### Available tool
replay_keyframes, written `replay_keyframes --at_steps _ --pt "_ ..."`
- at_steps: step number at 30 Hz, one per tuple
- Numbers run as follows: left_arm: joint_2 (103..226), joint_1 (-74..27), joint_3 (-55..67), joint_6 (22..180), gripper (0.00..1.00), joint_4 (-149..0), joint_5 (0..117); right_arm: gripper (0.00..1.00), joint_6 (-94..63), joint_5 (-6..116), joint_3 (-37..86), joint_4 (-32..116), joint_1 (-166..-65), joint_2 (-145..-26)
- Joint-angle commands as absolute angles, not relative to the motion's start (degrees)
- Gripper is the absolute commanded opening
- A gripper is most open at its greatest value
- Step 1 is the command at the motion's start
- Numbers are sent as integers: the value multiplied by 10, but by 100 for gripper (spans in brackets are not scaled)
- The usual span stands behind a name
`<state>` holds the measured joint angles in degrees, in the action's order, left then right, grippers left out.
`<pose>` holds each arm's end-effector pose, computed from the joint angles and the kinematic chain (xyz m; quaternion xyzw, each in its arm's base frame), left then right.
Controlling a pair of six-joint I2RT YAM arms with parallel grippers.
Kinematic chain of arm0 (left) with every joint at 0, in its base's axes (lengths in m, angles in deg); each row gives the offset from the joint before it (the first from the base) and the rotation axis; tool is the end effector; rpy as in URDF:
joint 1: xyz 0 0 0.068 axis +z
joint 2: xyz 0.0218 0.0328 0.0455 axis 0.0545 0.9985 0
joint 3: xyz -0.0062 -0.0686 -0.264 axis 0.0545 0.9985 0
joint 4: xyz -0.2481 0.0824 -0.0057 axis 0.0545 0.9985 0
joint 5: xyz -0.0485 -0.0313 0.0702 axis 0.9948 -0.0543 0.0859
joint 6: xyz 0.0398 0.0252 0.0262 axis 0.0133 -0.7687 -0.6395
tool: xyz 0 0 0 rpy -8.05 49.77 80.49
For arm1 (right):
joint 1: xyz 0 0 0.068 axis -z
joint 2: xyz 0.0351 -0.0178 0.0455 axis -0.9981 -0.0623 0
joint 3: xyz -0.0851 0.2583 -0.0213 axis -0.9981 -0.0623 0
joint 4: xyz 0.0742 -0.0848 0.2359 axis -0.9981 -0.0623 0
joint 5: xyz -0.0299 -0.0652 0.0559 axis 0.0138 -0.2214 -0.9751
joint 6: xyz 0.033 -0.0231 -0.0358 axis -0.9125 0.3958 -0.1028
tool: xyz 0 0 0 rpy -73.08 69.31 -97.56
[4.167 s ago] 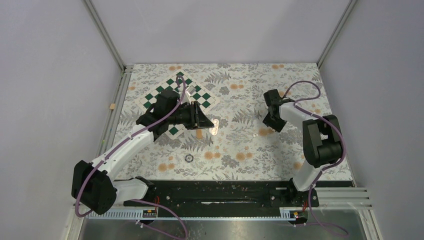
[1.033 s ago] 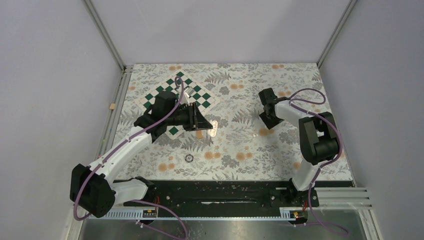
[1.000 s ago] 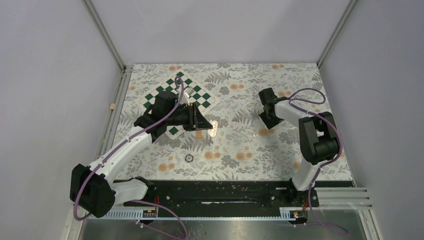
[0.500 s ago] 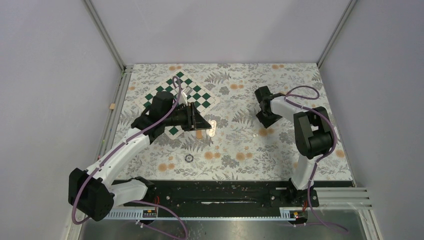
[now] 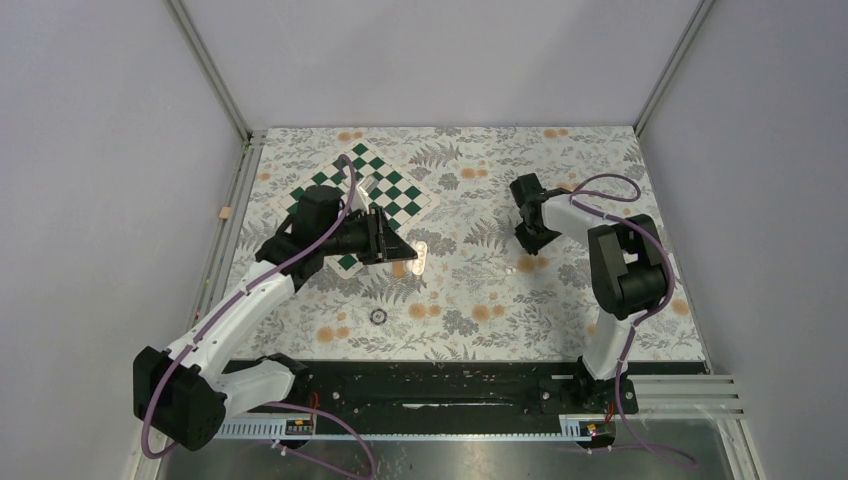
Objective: Insert the wireless bluetooth earbuds into the charging case
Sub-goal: Pick up the earbud from the center of the board.
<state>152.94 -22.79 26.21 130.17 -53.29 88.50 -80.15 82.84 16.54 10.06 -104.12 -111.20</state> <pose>0.2076 -0.1255 0.3068 0.0565 0.8355 -0.4946 0.2326 0.3436 0.0964 0.1564 0.4661 0.8531 -0.0150 0.2341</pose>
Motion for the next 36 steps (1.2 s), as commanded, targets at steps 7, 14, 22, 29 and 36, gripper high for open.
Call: replay_keyframes --at_steps 7,14,22,29,36 --pt "1519 -224 268 1294 21 -553 899 15 -805 844 147 107 -1060 -1085" --pt "1519 -209 266 1288 21 -549 891 15 -726 821 151 129 -1121 -1022" --pt "1526 -185 259 1290 21 -549 888 15 -727 765 72 185 -1205 -979" --pt "1532 -182 255 1291 21 -548 883 36 -709 691 53 273 -1229 -998" --pt "1532 -180 261 1293 21 -550 884 62 -649 577 48 332 -1231 -986"
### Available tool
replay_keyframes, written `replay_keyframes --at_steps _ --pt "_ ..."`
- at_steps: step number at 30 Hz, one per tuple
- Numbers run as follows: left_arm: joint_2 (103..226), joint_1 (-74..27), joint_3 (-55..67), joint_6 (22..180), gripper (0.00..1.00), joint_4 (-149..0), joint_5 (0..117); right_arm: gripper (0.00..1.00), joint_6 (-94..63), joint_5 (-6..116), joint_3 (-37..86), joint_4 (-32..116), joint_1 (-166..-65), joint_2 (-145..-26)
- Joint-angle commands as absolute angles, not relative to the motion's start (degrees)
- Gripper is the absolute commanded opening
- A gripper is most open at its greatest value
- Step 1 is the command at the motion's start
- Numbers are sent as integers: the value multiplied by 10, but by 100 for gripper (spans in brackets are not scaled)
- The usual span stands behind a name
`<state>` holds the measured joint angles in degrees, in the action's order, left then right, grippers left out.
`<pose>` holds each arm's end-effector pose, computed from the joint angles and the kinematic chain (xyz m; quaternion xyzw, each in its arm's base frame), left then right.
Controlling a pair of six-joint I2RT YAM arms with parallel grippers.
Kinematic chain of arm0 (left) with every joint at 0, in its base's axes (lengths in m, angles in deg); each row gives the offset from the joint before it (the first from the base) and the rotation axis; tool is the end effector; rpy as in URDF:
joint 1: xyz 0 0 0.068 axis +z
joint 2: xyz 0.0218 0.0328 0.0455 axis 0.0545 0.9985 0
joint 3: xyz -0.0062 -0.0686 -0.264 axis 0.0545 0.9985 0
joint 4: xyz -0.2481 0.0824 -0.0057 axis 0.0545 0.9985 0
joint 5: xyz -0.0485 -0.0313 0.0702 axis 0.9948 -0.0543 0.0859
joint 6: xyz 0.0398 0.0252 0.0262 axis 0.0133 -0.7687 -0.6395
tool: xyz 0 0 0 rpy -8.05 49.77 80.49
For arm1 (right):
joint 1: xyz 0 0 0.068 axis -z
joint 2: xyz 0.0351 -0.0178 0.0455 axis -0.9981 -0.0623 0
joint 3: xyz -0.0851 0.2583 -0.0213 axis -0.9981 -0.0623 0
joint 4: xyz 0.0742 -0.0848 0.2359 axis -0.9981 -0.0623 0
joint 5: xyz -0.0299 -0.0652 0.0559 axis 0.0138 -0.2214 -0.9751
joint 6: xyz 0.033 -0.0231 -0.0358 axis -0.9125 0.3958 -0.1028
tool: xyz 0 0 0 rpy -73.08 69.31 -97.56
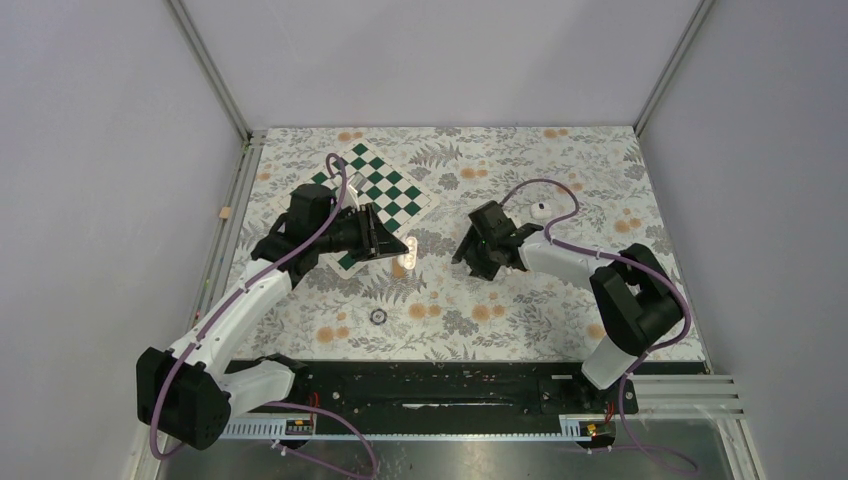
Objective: Insert the wireless bluetooth earbuds into the charging case
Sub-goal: Pick up the earbud from the center of the board.
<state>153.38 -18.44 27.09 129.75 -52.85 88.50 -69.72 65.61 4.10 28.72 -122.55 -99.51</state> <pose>0.2168 -0.1095 0.2993 0.0224 0.8432 -0.4801 0.2408 0.2706 0.1949 0.1769 0.2152 0.9257 0.2152 0.2247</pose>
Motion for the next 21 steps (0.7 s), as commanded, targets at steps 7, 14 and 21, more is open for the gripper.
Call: replay_keyframes --at_steps 7,14,21 --pt "1534 -179 261 1292 21 -549 884 56 -540 476 80 257 -1227 -973" --pt "1534 -178 256 1295 22 -551 879 55 -408 445 128 110 -1227 -1044" --pt "1553 -178 267 1310 22 -560 888 53 -426 452 57 184 -1227 -1009"
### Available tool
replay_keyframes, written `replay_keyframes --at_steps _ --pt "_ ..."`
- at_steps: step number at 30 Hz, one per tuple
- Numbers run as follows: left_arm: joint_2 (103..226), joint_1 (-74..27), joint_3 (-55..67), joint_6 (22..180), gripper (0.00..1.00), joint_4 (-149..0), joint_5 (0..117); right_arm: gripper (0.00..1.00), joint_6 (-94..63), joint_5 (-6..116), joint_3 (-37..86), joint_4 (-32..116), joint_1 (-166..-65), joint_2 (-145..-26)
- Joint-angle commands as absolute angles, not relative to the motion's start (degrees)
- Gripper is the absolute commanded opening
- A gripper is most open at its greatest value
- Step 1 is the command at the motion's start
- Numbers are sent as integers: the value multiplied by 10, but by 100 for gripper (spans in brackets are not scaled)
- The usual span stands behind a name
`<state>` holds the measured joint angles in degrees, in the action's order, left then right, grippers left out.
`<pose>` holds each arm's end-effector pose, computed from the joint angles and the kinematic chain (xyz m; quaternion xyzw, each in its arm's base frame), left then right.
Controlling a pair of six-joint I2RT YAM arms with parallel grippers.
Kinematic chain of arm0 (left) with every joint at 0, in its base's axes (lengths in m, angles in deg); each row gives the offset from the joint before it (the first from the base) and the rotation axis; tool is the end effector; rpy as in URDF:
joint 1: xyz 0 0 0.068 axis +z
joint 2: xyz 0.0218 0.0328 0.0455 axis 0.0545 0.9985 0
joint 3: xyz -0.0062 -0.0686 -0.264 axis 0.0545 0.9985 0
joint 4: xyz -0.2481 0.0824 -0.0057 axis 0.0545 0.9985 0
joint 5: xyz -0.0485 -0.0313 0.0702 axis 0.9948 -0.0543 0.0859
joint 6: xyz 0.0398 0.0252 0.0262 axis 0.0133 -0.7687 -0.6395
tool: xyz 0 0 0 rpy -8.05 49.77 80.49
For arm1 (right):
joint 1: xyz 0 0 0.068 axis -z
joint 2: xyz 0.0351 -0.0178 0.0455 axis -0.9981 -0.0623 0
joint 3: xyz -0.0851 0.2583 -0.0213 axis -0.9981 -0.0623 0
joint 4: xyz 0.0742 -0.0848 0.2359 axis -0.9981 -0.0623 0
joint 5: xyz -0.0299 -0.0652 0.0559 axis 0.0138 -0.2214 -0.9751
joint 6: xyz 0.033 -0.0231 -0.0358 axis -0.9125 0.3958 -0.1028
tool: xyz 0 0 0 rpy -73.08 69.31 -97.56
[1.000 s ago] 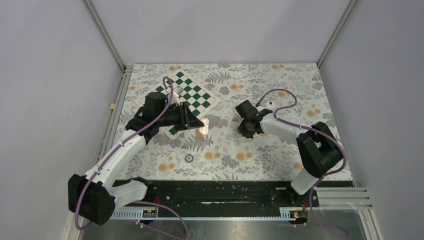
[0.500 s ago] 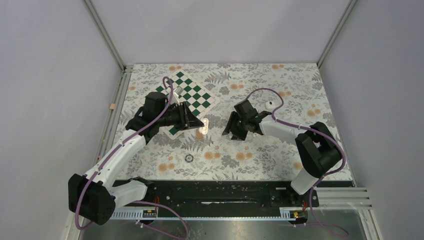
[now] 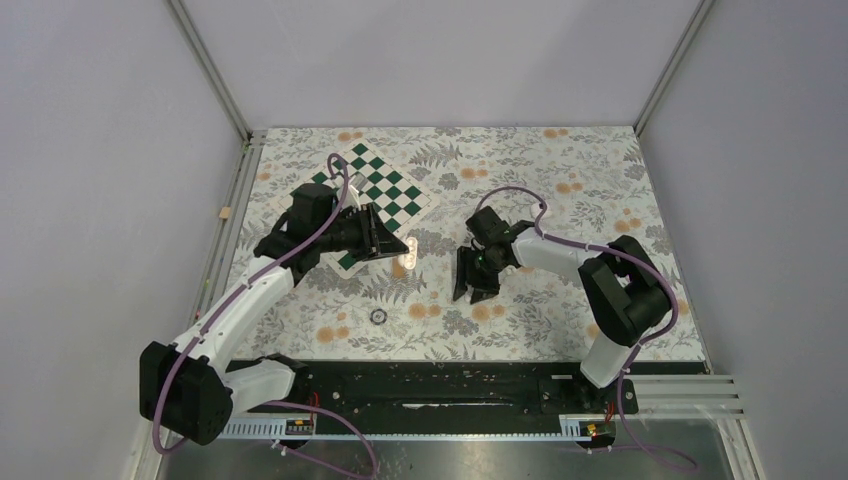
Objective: Insert the wireless bluetooth earbuds into the charging case
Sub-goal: Pick up the earbud from the center of the board.
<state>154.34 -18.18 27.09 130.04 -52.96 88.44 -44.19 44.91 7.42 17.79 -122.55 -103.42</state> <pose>0.2203 -0.1096 0.2957 0.0154 0.8464 -0.4777 0.2351 0.2608 0.2034 0.1628 -0.0357 0.9656 0.2438 0.0835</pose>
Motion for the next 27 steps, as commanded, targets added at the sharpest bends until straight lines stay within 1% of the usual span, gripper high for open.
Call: replay_keyframes --at_steps 1,2,3,4,5,6,7,9,10,11,12,16,20,23,27 --pt "1553 -178 270 1313 22 -565 891 46 -425 468 58 181 -1226 -1008" --pt "1554 -178 273 1319 22 -571 893 37 -422 486 61 172 -1227 -1009" --pt "1552 -178 275 1322 22 -575 894 24 -418 500 65 160 -1227 -1011" --pt "1551 -178 275 1323 22 -577 895 14 -411 520 70 138 -1227 -1012" --pt "1550 -178 274 1324 22 -577 895 12 -404 535 74 125 -1227 -1014" --pt "1549 -177 274 1324 22 -577 895 13 -395 545 75 115 -1227 -1012" --pt "1548 -177 274 1324 22 -577 894 19 -389 550 74 110 -1227 -1008" --pt "1549 -178 274 1325 22 -577 895 43 -380 543 64 108 -1227 -996" --pt "1550 -178 275 1325 22 -577 895 51 -377 534 59 108 -1227 -992" --pt "1550 -178 276 1325 22 -578 896 56 -375 526 55 105 -1227 -990" --pt "1550 -178 277 1327 22 -579 897 58 -374 521 50 104 -1227 -989" --pt "1549 -178 279 1333 22 -589 899 60 -381 486 11 122 -1227 -992" --pt "1546 -178 279 1333 22 -589 899 60 -390 471 -12 130 -1227 -982" --pt "1541 -178 283 1335 22 -589 898 56 -391 498 -20 132 -1227 -943" --pt "1539 -178 286 1336 22 -589 895 48 -416 554 -19 138 -1227 -907"
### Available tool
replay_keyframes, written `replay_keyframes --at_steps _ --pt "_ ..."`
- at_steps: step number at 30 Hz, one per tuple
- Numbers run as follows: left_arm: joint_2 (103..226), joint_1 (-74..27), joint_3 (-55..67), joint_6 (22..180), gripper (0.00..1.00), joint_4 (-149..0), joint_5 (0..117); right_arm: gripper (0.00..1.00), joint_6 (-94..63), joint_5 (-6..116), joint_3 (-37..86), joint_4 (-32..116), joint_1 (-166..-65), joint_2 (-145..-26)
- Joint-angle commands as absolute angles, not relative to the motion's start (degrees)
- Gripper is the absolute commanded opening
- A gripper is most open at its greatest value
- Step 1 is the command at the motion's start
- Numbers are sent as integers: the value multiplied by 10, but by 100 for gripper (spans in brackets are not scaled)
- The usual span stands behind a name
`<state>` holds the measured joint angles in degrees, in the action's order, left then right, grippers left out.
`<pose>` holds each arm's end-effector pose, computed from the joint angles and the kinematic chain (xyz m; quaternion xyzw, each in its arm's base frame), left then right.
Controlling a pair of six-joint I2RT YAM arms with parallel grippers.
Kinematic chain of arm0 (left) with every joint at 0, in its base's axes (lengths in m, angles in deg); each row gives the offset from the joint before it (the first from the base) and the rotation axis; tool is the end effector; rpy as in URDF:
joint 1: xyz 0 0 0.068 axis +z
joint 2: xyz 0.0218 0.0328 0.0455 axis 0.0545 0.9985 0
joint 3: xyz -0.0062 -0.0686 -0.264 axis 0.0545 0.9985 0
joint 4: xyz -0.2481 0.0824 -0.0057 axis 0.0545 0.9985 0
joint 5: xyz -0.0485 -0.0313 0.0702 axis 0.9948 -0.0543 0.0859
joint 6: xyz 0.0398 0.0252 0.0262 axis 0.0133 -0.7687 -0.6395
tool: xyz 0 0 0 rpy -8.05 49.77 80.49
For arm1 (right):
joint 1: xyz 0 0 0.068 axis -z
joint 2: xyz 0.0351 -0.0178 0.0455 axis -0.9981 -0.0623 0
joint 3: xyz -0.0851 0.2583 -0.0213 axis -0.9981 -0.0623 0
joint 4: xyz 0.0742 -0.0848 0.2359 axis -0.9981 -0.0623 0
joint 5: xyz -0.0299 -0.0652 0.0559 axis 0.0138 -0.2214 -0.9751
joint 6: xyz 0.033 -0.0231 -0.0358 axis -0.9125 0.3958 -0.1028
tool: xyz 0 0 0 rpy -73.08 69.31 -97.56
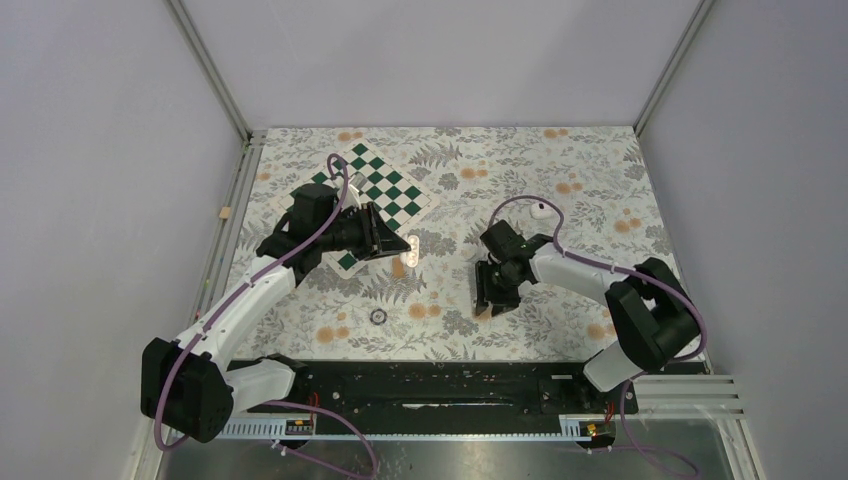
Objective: Insert the wireless bluetooth earbuds into the charging case
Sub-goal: Pick up the earbud from the center of the board.
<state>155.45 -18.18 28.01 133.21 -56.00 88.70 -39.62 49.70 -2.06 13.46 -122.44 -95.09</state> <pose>0.2253 -0.1117 0.2904 -0.0036 0.8426 -0.4881 0.2274 0.2225 0.1713 0.1568 -0.0599 0.9784 0.1821 0.0773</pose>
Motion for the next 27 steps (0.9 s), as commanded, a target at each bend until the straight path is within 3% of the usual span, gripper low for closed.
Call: replay_keyframes --at_steps 1,13,27 --pt "1539 -178 286 1335 22 -589 896 48 -423 558 -18 145 -1227 -908" --pt "1542 -178 281 1335 22 -589 897 43 -437 586 -5 167 -1237 -963" --pt "1536 -178 286 1336 22 -592 900 40 -440 732 30 97 -1237 -951"
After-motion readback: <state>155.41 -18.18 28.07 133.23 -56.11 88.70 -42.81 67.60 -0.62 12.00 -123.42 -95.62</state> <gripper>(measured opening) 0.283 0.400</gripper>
